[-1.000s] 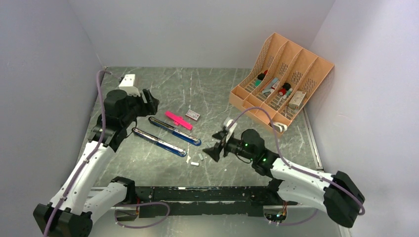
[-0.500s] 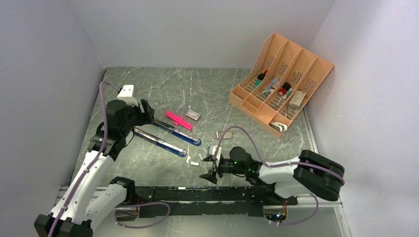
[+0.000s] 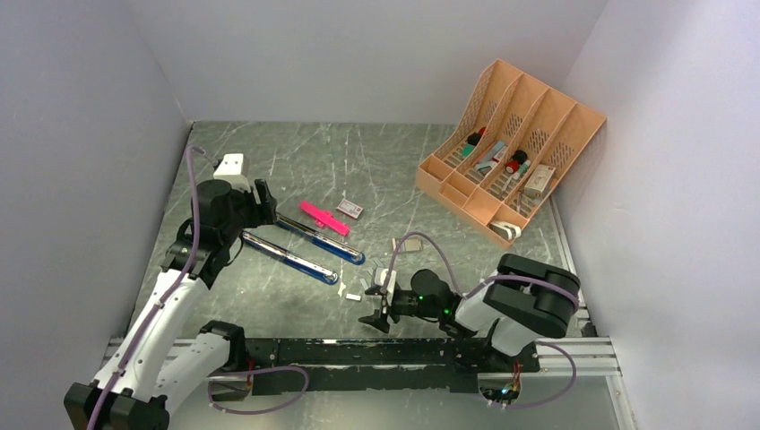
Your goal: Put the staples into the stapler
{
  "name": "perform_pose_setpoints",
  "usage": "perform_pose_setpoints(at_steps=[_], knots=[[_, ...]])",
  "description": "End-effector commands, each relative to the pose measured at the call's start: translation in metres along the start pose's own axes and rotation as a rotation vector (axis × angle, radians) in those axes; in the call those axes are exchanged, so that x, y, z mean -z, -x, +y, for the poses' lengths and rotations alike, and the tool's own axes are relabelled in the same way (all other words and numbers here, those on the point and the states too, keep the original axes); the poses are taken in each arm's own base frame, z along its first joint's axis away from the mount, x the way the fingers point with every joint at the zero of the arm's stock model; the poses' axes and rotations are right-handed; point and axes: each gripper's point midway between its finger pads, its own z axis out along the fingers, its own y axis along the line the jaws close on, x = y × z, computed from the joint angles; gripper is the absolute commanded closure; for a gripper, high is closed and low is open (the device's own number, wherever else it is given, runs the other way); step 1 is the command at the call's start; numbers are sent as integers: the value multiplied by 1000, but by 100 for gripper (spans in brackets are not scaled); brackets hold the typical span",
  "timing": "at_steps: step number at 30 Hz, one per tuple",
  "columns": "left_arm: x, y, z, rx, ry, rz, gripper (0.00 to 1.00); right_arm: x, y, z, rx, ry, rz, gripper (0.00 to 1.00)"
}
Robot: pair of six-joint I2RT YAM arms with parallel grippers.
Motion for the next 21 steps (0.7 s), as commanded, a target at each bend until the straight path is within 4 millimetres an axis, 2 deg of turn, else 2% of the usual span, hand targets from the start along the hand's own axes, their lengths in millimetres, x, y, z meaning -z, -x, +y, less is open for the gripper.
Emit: perform_pose_setpoints(at_steps=[1,11,21], knots=[[-1,0,9,-21,36,4,27,-5,11,-2,26,-8,-70,29],[-2,0,11,-27,38,4,27,-8,-1,-6,14,-23,-43,43],[-4,0,14,-27,48,6,27,-7,-10,-13,0,-39,-22,48]])
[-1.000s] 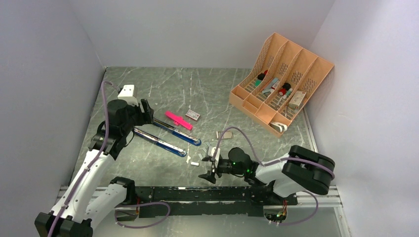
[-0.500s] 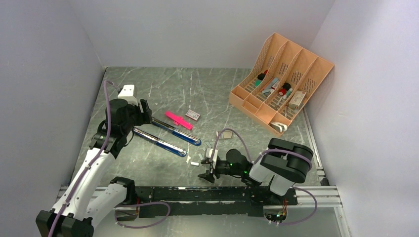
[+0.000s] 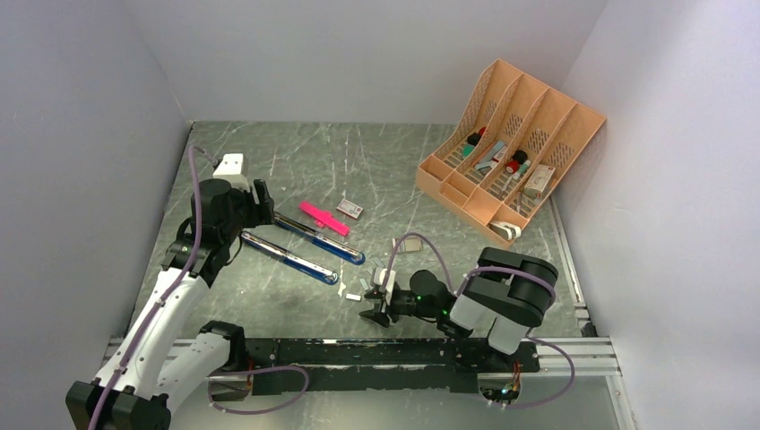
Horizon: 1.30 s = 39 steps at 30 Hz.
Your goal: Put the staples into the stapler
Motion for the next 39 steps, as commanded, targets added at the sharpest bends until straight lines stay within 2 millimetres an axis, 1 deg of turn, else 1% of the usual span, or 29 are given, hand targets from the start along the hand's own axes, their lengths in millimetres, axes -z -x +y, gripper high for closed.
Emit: perform_pose_setpoints(at_steps=[1,16,25,33,39], knots=[[-1,3,6,-6,21,-8,27,-1,6,-7,11,-18,-32,49],[-1,3,7,-9,15,-10,27,-8,-3,-15,17,-23,-9,50],[-2,4,6,-12,6,-11,27,-12,-8,-16,27,-12,9,54],[-2,4,5,-14,3,-11,27,-12,-13,-15,27,-6,25,59],[-2,4,5,-15,1,-11,27,-13,-16,-14,26,1,32,60]])
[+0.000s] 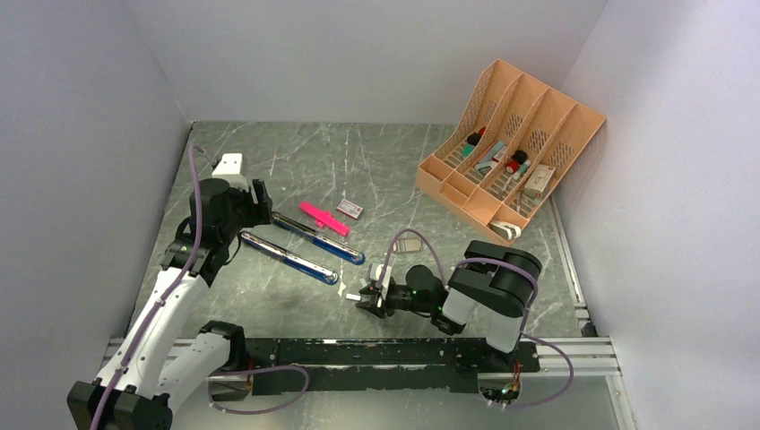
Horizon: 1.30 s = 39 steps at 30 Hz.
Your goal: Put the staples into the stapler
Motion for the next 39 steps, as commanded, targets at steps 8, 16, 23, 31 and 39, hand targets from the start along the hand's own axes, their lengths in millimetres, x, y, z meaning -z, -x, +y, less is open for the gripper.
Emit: perform_pose_setpoints(at_steps=[8,16,23,31,39], knots=[[-1,4,0,-6,-13,-15,27,0,-22,3,-8,18,74,61],[-1,4,0,-7,-14,-15,27,0,-25,3,-5,21,88,66],[-1,5,-1,-9,-16,-17,27,-1,-29,4,-9,35,108,75],[-1,5,-1,-8,-18,-19,27,-3,-24,8,-14,64,90,95],[0,3,1,-5,-13,-15,27,-4,31,1,14,34,-65,98]])
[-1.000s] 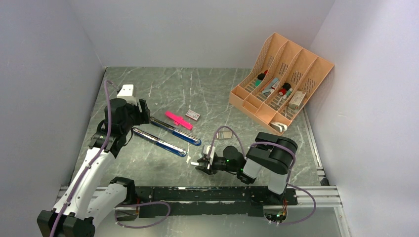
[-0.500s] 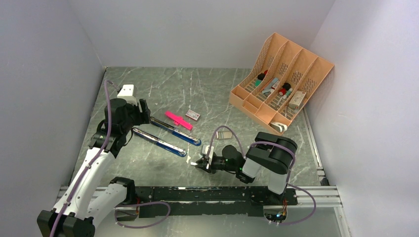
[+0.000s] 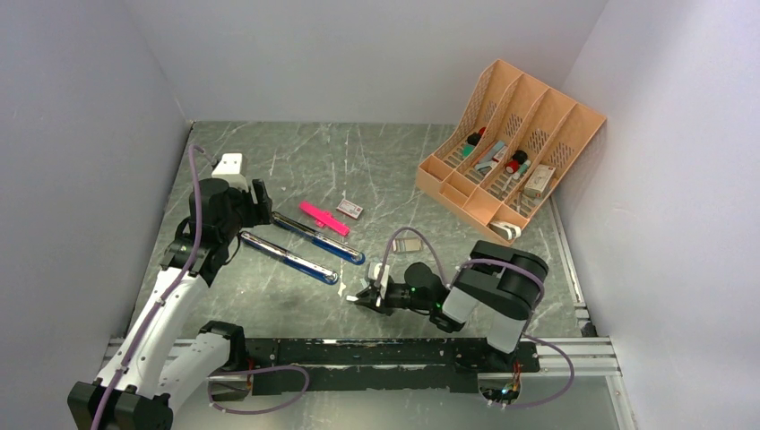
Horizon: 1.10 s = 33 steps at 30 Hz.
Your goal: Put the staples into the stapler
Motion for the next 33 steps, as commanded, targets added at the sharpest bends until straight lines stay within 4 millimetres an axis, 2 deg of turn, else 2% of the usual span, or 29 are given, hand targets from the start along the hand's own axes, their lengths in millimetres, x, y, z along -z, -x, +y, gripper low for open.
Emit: perform_pose_setpoints(at_steps=[1,7,13,15,20,23,33], knots=[[0,2,1,0,-7,-13,27,-2,33,-4,11,-8,-73,98],[-2,-4,7,0,22,11,27,-5,74,-17,69,-39,-124,100],[-8,-13,9,-2,35,57,28,-17,96,-32,107,-76,-133,100],[-10,-16,12,0,53,72,28,-26,104,-40,104,-94,-131,100],[-14,-27,17,9,83,119,27,-52,99,-57,68,-113,-30,100],[-19,-35,18,16,90,159,27,-63,90,-59,46,-95,49,100],[-29,-66,34,40,172,295,27,-78,91,-76,-32,-165,118,100]])
